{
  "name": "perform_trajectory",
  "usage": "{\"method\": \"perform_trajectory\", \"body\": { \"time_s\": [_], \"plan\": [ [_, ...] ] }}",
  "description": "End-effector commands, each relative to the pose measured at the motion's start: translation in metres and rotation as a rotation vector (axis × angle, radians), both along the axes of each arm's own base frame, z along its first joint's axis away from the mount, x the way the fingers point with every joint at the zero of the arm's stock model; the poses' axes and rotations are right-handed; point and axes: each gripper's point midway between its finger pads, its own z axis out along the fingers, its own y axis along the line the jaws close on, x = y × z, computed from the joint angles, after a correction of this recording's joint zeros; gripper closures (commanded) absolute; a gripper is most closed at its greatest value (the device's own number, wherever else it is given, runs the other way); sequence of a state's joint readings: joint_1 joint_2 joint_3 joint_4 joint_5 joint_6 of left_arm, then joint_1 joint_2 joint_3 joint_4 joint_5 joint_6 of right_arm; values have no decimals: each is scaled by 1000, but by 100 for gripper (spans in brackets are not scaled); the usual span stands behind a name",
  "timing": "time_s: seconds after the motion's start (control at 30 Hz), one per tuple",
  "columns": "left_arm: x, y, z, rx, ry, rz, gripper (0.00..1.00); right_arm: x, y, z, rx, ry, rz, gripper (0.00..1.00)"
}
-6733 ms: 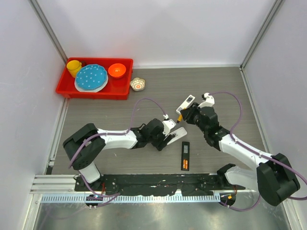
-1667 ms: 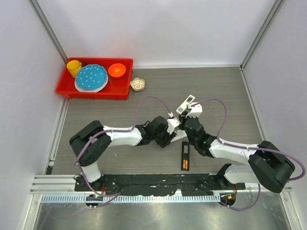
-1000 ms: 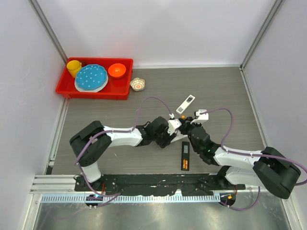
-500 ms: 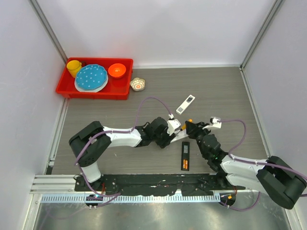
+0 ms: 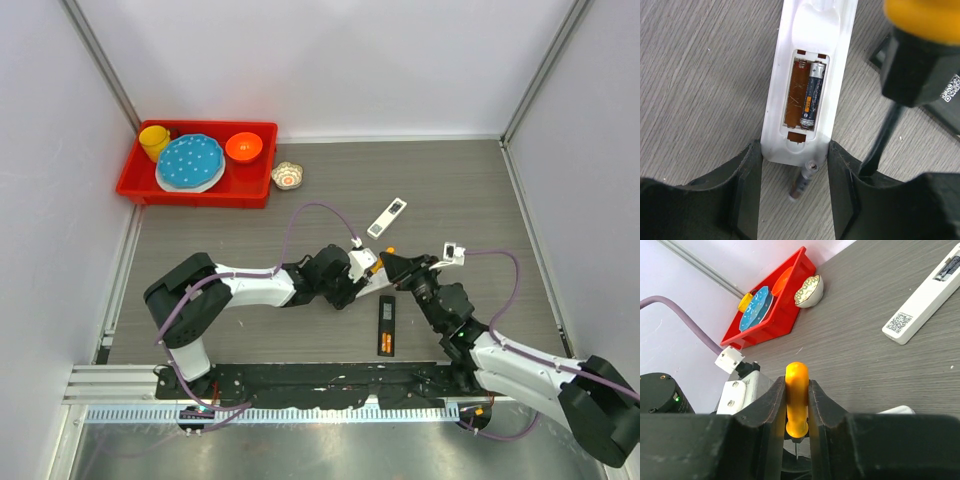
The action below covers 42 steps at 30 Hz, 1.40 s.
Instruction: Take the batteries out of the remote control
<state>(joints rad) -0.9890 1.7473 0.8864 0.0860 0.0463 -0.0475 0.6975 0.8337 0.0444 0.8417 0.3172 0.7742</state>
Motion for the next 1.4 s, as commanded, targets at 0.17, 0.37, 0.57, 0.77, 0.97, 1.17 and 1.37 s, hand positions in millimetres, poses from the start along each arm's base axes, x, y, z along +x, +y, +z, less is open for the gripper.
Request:
{"method": "perform_trajectory", "body": {
  "time_s": [0.17, 0.37, 0.57, 0.77, 0.97, 1.17, 1.37],
  "plan": [
    [-15, -4, -3, -20, 45, -28, 100, 4, -15, -20, -113, 76, -78, 99],
    [-12, -2, -1, -14, 29, -17, 99, 10, -20, -14, -173, 63, -111, 99],
    [2, 13, 2, -1, -9, 53, 50, 15, -25, 1, -208, 30, -140, 99],
    [21, 27, 5, -11, -28, 144, 31, 18, -24, 6, -237, 23, -143, 99],
    [44, 34, 8, 7, -35, 229, 34, 20, -25, 7, -241, 18, -148, 99],
    [55, 20, 16, -7, -29, 230, 40, 24, -22, 6, -255, 19, -142, 99],
    [67, -2, 17, -25, 2, 196, 47, 29, -17, 7, -283, 22, -122, 99]
  ]
}}
